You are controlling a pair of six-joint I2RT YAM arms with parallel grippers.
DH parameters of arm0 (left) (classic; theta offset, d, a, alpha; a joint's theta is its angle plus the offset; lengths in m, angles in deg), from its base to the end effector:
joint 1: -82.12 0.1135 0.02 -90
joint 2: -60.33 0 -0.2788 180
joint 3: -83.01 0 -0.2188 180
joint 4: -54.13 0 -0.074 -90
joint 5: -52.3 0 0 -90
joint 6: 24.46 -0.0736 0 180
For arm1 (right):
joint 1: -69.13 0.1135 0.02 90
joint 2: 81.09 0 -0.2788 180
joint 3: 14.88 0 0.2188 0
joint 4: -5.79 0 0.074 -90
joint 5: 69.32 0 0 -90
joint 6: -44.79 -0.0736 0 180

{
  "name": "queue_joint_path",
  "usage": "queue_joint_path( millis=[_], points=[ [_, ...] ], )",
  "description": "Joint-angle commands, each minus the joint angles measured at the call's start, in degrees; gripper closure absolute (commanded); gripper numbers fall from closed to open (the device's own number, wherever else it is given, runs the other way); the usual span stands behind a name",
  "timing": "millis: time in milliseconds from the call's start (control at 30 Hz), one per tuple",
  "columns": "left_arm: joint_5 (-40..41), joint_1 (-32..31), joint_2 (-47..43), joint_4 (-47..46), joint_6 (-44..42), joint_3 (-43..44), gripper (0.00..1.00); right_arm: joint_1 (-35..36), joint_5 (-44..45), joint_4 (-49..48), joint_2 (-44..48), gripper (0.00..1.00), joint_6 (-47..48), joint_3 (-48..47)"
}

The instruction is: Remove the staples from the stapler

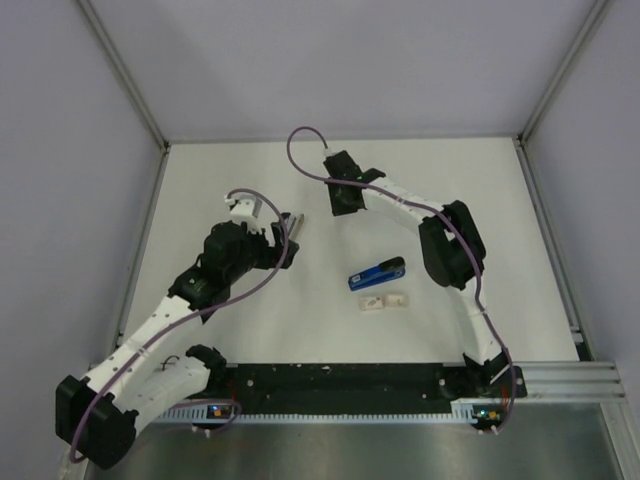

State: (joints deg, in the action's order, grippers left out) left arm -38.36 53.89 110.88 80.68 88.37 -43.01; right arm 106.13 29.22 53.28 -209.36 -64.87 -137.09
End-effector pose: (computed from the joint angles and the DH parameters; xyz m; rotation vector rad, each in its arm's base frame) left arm 0.1732 -0.0939 0.2839 0.1029 2.0197 -0.5861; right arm 0.4039 0.2907 0.1912 -0.3166 2.4849 0.2267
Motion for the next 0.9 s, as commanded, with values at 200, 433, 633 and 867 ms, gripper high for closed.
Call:
queue_joint_path(
  millis=[200,433,633,867],
  points=[
    [-2.3,0.0,1.3,-4.1,-1.2,0.0,0.11,0.1,-0.8,-0.3,4.0,0.63,0.7,-3.9],
    [-8.8,-0.8,3.9,-8.4,-3.6,0.9,0.11,0.0,1.3,-0.3,17.4,0.55,0.9,3.5],
    [-12.8,-4.6,12.8,-14.0,-9.4,3.5,0.1,-0.3,-3.1,-2.5,40.8,0.49,-0.1,24.1],
    [-18.3,-10.0,26.1,-19.7,-15.3,11.7,0.02,-0.2,-2.6,-1.7,64.5,0.41,-4.7,42.7]
  ],
)
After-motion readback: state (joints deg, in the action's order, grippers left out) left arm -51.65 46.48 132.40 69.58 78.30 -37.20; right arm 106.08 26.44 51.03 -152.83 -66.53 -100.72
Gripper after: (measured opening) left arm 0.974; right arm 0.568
